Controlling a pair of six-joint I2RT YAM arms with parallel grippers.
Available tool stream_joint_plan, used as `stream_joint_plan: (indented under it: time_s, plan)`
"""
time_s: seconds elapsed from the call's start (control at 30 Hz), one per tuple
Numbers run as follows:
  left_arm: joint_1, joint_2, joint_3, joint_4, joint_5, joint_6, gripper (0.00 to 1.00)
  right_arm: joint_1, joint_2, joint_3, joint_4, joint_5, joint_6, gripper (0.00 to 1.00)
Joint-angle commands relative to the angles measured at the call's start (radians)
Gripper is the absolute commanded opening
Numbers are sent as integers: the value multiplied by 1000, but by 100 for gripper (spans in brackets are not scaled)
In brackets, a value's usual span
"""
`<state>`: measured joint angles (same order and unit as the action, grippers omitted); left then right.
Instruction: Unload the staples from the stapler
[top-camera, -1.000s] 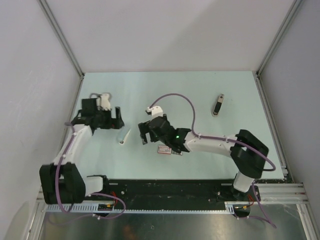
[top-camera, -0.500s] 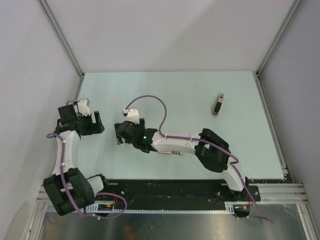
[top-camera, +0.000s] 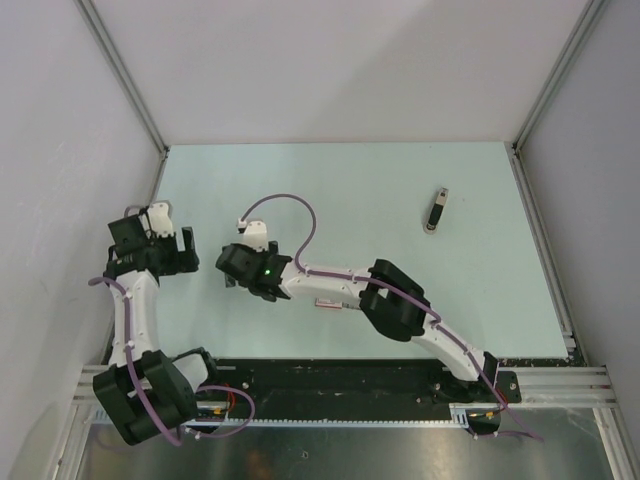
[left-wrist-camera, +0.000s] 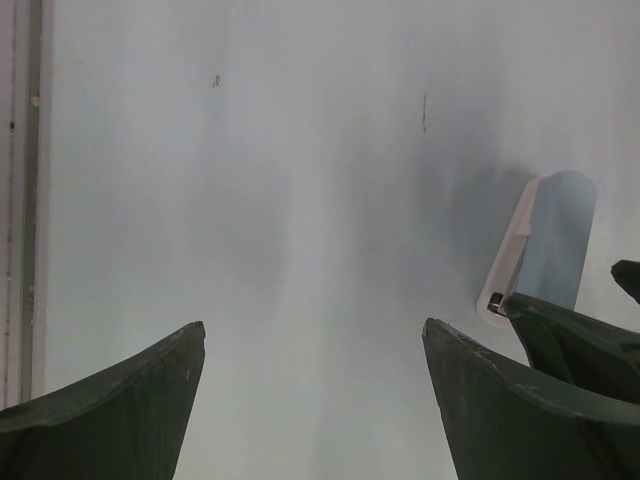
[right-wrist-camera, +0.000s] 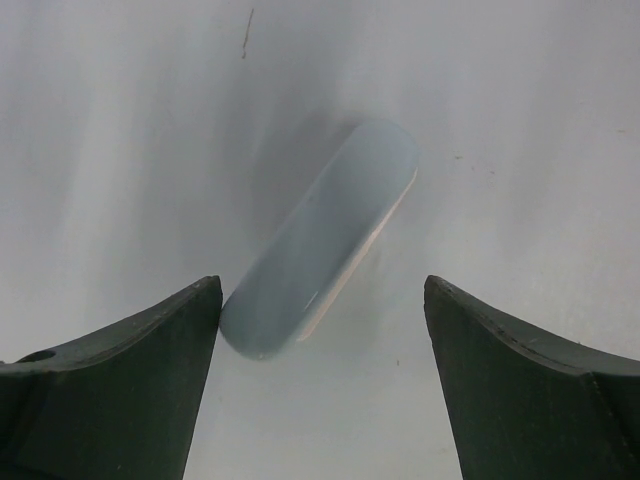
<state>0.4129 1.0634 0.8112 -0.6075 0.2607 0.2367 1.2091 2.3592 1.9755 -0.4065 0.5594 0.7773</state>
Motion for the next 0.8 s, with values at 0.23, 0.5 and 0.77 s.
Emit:
stream_joint_plan:
  time_s: [0.23,0.5,0.77]
  plan:
    - [20,-40,-12,-7,0,99,94,-13,91,141,-58,-13,36,80]
    - [19,-31,-22,-6,19,112,94,-21,74,119,-33,-46,7,64]
    - [20,-24,-24,-6,34,126,93,-39,63,120,-20,-82,-27,57]
